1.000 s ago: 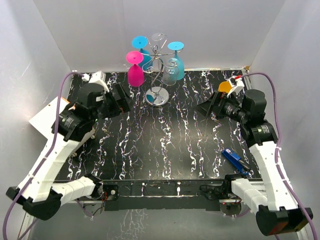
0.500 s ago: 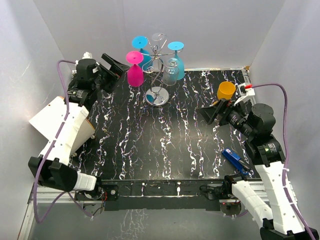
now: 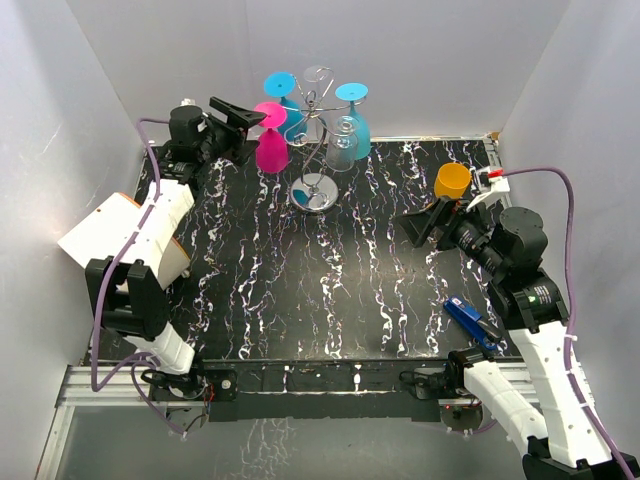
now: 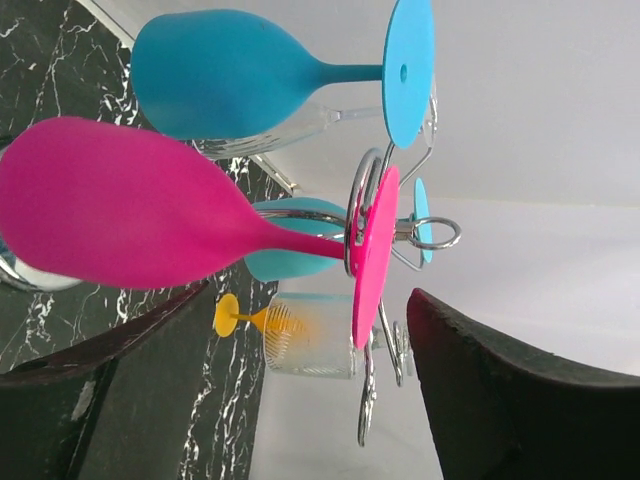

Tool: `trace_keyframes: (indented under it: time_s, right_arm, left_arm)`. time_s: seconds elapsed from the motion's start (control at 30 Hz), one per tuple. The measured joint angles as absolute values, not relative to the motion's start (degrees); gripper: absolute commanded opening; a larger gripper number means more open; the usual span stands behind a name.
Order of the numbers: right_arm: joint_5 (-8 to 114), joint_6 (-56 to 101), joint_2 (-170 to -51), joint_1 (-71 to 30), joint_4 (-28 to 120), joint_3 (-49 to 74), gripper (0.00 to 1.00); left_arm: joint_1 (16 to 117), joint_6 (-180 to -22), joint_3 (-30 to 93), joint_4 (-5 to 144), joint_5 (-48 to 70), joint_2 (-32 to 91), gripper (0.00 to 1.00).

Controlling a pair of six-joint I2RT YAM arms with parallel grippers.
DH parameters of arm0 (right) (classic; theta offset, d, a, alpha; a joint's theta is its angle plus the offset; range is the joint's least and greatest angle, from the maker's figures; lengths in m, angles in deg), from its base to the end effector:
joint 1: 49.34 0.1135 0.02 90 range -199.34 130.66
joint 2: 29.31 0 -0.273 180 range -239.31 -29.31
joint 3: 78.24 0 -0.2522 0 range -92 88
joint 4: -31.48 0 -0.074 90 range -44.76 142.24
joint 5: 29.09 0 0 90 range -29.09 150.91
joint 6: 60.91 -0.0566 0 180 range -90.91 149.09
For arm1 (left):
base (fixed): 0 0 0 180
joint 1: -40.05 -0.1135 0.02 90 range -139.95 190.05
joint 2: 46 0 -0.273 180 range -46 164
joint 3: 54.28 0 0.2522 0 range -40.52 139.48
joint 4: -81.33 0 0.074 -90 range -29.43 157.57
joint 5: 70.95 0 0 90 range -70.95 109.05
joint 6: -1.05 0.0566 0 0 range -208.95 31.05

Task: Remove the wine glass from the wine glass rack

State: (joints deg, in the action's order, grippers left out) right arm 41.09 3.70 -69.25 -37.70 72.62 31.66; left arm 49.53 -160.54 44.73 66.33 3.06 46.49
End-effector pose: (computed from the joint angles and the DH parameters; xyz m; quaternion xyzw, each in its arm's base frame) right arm 0.1466 0.0498 0.3912 -0.0177 0.7676 0.3249 0.5521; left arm 0.4013 -0.0828 0.3959 -0.3091 0.6894 -0.5003 0.4229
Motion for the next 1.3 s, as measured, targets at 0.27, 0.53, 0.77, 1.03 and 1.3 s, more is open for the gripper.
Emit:
trace_keyframes:
  time_s: [0.27, 0.53, 0.77, 1.03, 1.3]
  right_arm:
    - [41.75, 3.77, -69.65, -37.7, 72.64, 31.66, 0.98]
    - [41.75, 3.75, -69.91, -37.7, 72.55, 31.66, 0.98]
    - [41.75, 3.68, -69.91, -37.7, 72.4, 31.66, 0.98]
    - [41.73, 3.55, -69.89, -37.7, 72.4, 31.66, 0.98]
    - [41.7, 3.2, -69.78, -37.7, 72.14, 31.66, 0.98]
  left_arm:
    - [49.53, -162.35, 45.52, 69.46, 2.52, 48.48, 0.52]
    - [49.51, -162.92, 46.09, 71.62, 2.47, 48.48, 0.34]
    - [49.48, -163.23, 46.11, 71.84, 2.3, 48.48, 0.19]
    - [49.48, -163.58, 46.15, 71.84, 2.08, 48.48, 0.11]
    - [49.48, -164.19, 46.18, 71.89, 2.06, 48.48, 0.05]
